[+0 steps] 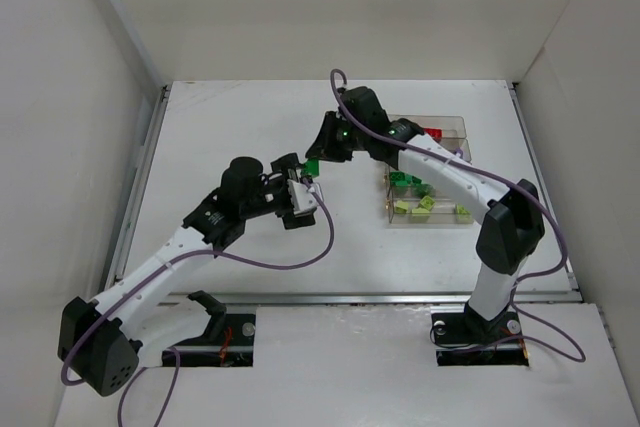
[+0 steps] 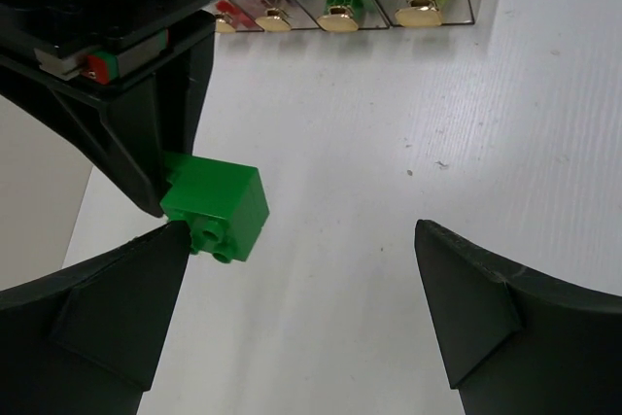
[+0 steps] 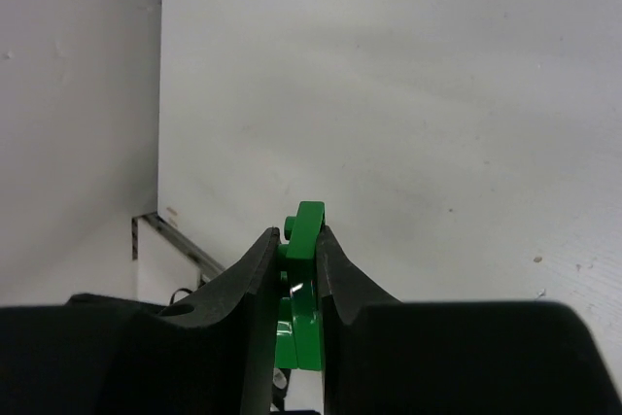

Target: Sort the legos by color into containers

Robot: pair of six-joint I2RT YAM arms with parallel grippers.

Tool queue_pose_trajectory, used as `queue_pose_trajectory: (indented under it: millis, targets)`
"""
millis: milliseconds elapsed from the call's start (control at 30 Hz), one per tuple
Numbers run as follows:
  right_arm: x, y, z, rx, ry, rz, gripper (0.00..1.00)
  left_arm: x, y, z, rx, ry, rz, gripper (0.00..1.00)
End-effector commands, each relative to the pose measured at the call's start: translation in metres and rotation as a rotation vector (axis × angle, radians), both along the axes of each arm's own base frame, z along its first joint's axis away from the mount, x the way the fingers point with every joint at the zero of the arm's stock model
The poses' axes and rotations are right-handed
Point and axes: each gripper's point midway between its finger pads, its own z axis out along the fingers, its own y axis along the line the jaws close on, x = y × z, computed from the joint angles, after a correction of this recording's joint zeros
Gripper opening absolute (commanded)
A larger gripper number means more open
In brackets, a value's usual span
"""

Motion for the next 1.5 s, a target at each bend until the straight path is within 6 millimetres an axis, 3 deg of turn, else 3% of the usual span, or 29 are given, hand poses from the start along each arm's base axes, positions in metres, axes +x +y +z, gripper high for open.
queue_pose_trajectory:
  millis: [0,133,300,600,733,967,1067,1333,1467]
  targets:
    - [-0.007,0.014,0.027,0.066,-0.076,0.076,0.00,0.007,-0.002,0.011,-0.030,-0.051,0.021,1.00]
    - [-0.015,0.018,0.027,0.055,-0.100,0.138,0.00,0.009,-0.003,0.020,-0.045,-0.059,0.024,1.00]
    - [-0.016,0.022,0.032,0.060,-0.151,0.197,0.00,0.001,-0.006,0.018,-0.032,-0.045,-0.022,0.83]
    - [-0.019,0.011,0.035,-0.009,-0.211,0.231,0.00,0.004,-0.003,0.022,-0.028,-0.042,0.004,0.82]
    - [-0.018,0.007,0.033,-0.029,-0.216,0.222,0.00,0.006,-0.005,0.031,-0.068,-0.031,0.019,0.78]
    - [-0.030,0.007,0.030,-0.025,-0.202,0.247,0.00,0.009,-0.004,0.027,-0.061,-0.021,0.042,0.72]
    - [-0.032,0.005,0.039,-0.013,-0.219,0.246,0.00,0.010,-0.005,0.034,-0.076,-0.028,0.045,0.70]
    - [-0.043,0.012,0.033,-0.013,-0.195,0.283,0.00,0.015,-0.009,0.042,-0.113,-0.043,0.052,0.66]
    - [-0.044,0.013,0.033,-0.008,-0.193,0.291,0.00,0.020,-0.009,0.044,-0.135,-0.037,0.079,0.57]
